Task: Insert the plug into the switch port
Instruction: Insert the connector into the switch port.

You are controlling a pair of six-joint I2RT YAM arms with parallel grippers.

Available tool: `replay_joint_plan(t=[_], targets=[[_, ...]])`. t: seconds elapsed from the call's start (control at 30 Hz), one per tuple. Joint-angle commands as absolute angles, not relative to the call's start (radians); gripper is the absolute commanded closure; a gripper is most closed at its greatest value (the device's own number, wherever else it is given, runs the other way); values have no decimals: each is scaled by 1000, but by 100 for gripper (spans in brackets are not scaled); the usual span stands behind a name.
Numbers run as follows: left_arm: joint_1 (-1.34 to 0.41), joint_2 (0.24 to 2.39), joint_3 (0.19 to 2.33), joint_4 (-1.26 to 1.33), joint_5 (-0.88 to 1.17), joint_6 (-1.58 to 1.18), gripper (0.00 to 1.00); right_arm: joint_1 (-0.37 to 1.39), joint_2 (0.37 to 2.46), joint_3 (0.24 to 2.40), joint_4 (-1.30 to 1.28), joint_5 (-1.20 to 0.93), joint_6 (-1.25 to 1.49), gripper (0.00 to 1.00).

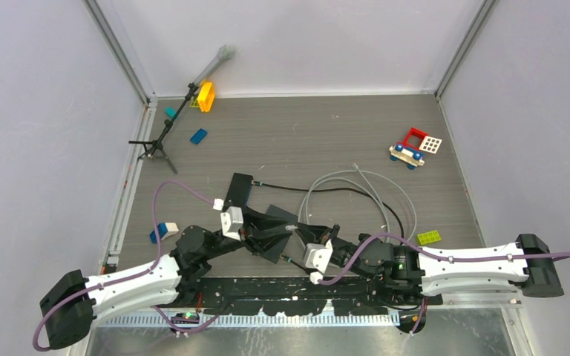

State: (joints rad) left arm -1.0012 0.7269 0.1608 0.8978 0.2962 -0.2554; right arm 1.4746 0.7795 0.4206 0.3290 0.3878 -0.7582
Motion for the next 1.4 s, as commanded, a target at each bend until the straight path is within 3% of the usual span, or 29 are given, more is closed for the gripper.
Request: replay_joint_plan(t=[0.0,0.1,0.2,0.3,0.47,0.57,0.83,1.1,1.37], targets=[[-1005,732,193,954,295,-247,66,1473,769,449,374,380,-777,100],[-1005,738,198,954,295,-245,78,1472,770,451,371,376,-775,100],[-1005,742,204,948,304,-242,96,1473,769,448,375,376,-772,100],[-1005,742,206,937,350,-219,100,1473,763,453,370,382,-751,98],[-1005,730,205,894,508,-86,100,1473,733,531,177,340,-579,55],[-1004,718,199,880,598,-15,100,1473,686,544,54,220,-482,48],[-1005,650,183,863,845,173,100,1473,551,488,48,-68,-345,48],[-1005,599,186,852,900,186,100,1473,515,429,170,-121,-301,51],[-1004,598,192,850,903,183,100,1473,630,412,323,-77,-292,53]])
